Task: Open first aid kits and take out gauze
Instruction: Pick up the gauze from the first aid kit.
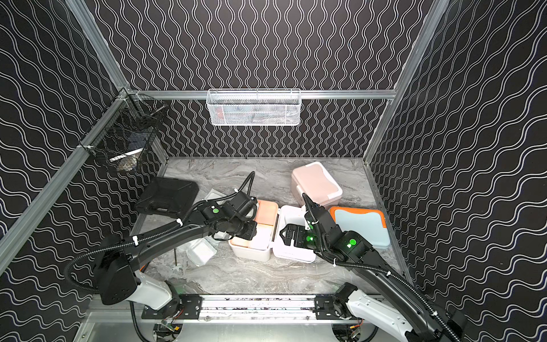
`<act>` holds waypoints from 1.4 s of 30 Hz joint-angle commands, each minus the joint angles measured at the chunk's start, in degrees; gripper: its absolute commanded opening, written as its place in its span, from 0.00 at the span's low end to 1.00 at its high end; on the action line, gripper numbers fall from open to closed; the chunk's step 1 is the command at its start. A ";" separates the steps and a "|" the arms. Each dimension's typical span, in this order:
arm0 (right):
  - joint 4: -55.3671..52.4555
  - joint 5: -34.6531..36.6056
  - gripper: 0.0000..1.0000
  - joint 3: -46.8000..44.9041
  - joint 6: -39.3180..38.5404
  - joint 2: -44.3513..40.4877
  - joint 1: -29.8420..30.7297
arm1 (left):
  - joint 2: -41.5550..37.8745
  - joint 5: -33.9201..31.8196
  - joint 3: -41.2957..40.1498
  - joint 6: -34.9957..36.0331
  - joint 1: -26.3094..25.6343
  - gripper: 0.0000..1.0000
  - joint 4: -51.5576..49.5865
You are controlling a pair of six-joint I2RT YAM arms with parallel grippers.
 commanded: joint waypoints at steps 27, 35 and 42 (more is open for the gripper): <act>-0.29 -0.81 1.00 1.65 -0.16 0.34 0.10 | -3.71 2.44 -1.98 -3.33 0.08 0.00 4.04; -0.42 -1.89 1.00 2.17 -0.82 0.69 0.10 | -7.62 6.19 0.10 -5.38 0.48 0.00 7.02; -0.69 -3.61 1.00 3.89 -1.75 1.77 0.10 | -12.02 6.29 1.79 -7.48 5.35 0.00 8.69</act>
